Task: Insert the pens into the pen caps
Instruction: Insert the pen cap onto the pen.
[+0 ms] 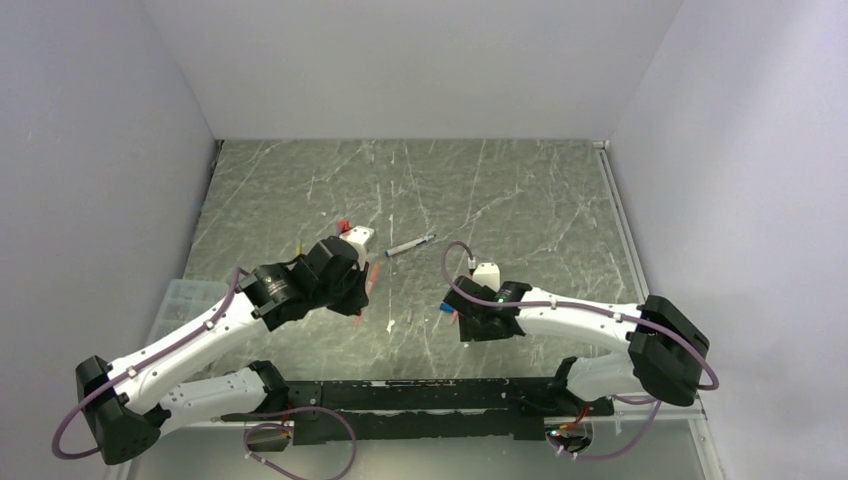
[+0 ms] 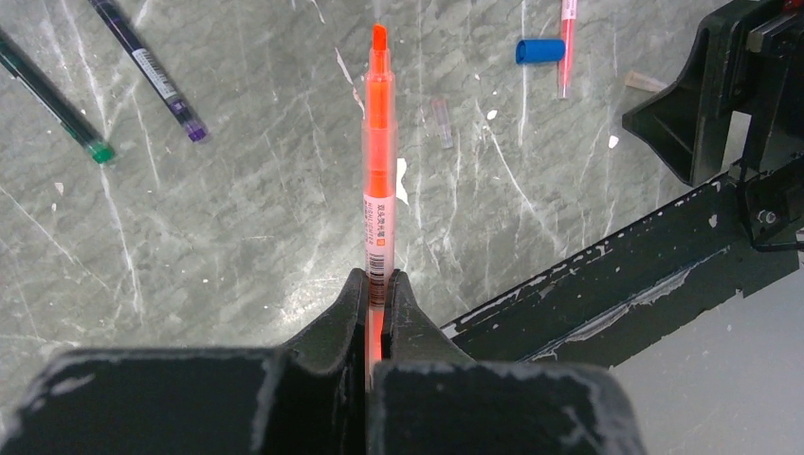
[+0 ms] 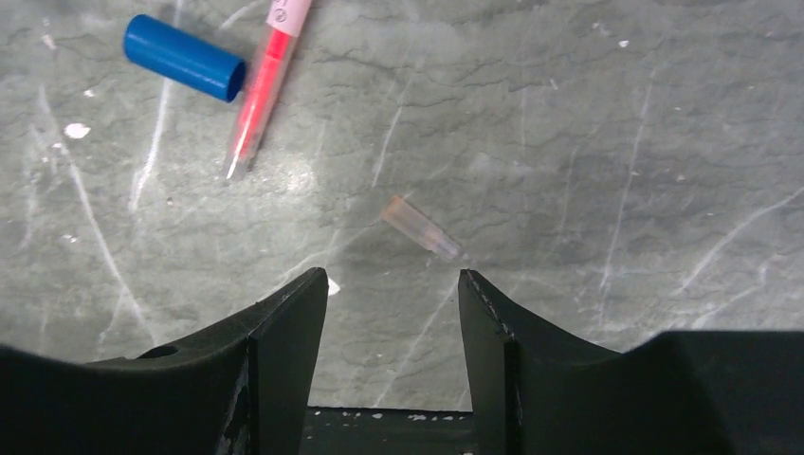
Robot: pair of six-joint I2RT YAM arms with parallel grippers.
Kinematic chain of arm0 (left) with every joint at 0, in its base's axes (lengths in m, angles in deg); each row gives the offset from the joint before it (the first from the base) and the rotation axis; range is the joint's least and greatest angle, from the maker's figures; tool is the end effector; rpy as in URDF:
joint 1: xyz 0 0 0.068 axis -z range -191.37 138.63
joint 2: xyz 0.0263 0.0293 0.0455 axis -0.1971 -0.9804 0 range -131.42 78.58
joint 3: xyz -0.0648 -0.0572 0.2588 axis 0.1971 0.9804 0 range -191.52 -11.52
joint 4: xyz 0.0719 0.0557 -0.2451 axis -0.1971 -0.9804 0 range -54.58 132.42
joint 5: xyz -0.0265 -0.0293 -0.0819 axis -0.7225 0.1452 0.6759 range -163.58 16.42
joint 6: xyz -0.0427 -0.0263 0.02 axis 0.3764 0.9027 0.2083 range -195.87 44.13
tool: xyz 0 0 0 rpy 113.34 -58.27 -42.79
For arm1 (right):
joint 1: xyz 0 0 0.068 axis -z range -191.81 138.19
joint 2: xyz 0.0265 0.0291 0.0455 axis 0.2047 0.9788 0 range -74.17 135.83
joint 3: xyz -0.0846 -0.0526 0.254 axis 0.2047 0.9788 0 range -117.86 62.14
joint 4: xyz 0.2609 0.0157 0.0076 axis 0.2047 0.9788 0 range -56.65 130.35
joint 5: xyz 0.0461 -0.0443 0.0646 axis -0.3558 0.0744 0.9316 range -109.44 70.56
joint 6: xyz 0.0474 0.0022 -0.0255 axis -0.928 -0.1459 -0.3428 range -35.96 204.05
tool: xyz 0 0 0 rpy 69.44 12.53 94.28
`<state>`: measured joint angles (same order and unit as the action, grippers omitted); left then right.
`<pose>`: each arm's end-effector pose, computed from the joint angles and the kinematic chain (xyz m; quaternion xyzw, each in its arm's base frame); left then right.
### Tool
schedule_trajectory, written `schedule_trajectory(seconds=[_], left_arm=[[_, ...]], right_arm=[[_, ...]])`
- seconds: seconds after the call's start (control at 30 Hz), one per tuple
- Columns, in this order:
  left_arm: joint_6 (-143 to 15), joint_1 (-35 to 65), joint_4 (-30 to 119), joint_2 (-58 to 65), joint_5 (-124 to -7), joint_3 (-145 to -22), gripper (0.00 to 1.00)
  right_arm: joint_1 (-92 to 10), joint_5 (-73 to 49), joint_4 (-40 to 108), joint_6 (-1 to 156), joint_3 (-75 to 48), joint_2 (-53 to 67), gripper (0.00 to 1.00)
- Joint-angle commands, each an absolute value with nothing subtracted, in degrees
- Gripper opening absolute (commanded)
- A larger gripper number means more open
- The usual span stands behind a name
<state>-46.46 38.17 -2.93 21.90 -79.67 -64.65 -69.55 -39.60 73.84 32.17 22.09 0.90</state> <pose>0.1294 -0.1461 0.2962 0.1450 0.9239 -0.1844 0.3022 0.1246 0.1743 0.1732 -0.0279 0.9765 0.0014 0.2135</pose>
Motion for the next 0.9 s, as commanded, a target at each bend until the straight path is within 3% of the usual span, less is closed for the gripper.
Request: schedule_trajectory(seconds=[0.0, 0.33, 0.87], left_arm=[[-46.51, 38.33, -1.5, 22.8, -78.7, -64.31, 0.0], [-46.82, 38.34, -2.22, 23.01, -78.91, -64.71, 0.0], [-46.64, 38.29, -2.52, 22.41, -79.54, -64.51, 0.0]], right_arm=[[-69.27, -36.36, 70.72, 31.09, 23.06, -1.95, 0.56], [-68.7, -32.9, 65.35, 28.92, 25.52, 0.62, 0.58], [-64.67, -38.74, 67.48, 29.49, 24.42, 2.01, 0.59]])
